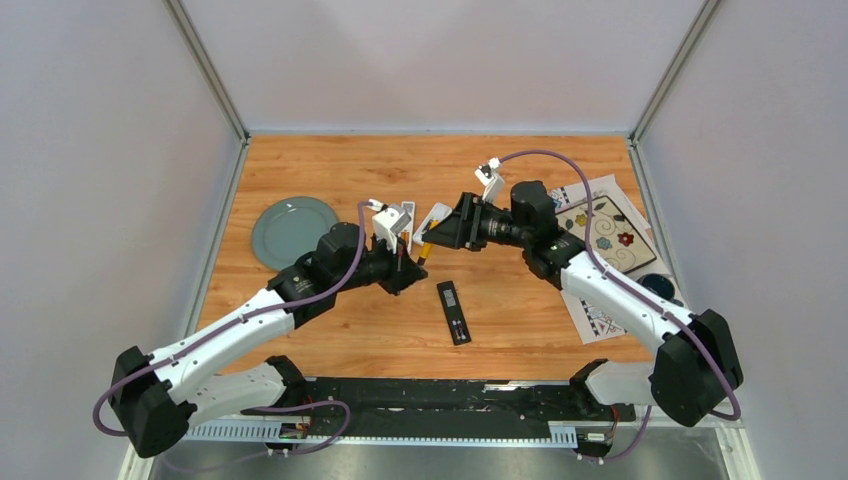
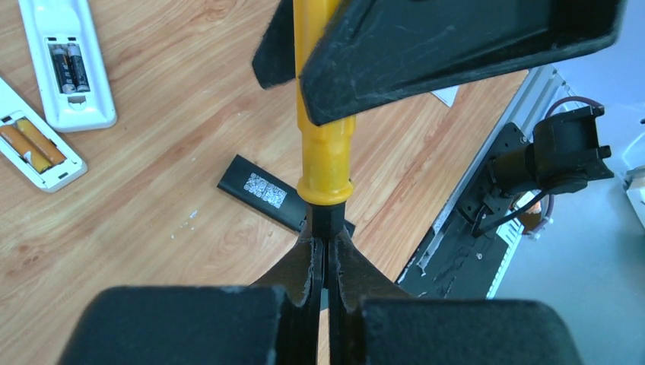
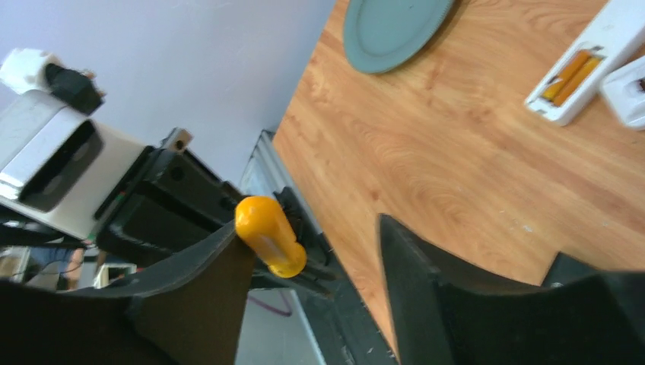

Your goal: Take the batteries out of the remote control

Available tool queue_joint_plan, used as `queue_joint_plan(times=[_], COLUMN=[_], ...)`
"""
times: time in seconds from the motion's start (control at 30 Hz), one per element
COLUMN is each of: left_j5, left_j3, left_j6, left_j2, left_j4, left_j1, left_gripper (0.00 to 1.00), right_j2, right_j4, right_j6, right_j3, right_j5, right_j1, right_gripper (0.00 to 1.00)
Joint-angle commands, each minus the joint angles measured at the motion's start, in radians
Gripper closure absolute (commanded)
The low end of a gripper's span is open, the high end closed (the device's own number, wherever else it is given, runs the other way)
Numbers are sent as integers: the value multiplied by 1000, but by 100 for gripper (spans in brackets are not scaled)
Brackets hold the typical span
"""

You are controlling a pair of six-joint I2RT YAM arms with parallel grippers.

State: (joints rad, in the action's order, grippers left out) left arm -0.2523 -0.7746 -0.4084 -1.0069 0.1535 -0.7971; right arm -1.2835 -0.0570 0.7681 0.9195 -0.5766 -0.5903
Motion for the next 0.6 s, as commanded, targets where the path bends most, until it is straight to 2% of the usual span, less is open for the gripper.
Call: queue_joint_plan(times=[0.0, 0.03, 0.07, 0.13, 0.17, 0.2, 0.23, 0.27, 0.33, 0.47, 0.57], left_j5=[-22, -30, -30, -25, -21, -19, -13, -18, -57, -120, -180], left_j3=[-43, -46, -49, -52, -52, -52, -52, -49, -45, -55, -40], left_j6=[33, 34, 36, 36, 36, 36, 33, 30, 42, 53, 8], left_j2=[-1, -2, -5, -4, -1, 2, 10, 14, 21, 24, 21], left_j4=[-6, -3, 0, 7, 11, 15, 23, 20, 15, 23, -21], left_j1=[-1, 1, 1, 1, -1, -1, -1, 1, 2, 22, 61], left_gripper=[100, 100, 100, 100, 97, 89, 49, 34, 25, 23, 21], right_j2=[-16, -16, -23, -27, -25, -20, -16, -2, 15, 65, 90], right_j4=[-76, -86, -93, -84, -77, -54, -40, -24, 15, 54, 54], right_j6=[37, 45, 49, 43, 37, 13, -4, -25, -91, -185, -233], right_j3=[5, 5, 7, 19, 22, 25, 27, 30, 28, 28, 32], right_j5=[-11, -11, -12, -12, -8, -2, 9, 15, 38, 43, -23], right_j1=[-3, -6, -6, -11, -9, -9, -9, -9, -9, -6, -2], right_gripper=[48, 58, 76, 95, 100, 100, 100, 100, 100, 100, 100])
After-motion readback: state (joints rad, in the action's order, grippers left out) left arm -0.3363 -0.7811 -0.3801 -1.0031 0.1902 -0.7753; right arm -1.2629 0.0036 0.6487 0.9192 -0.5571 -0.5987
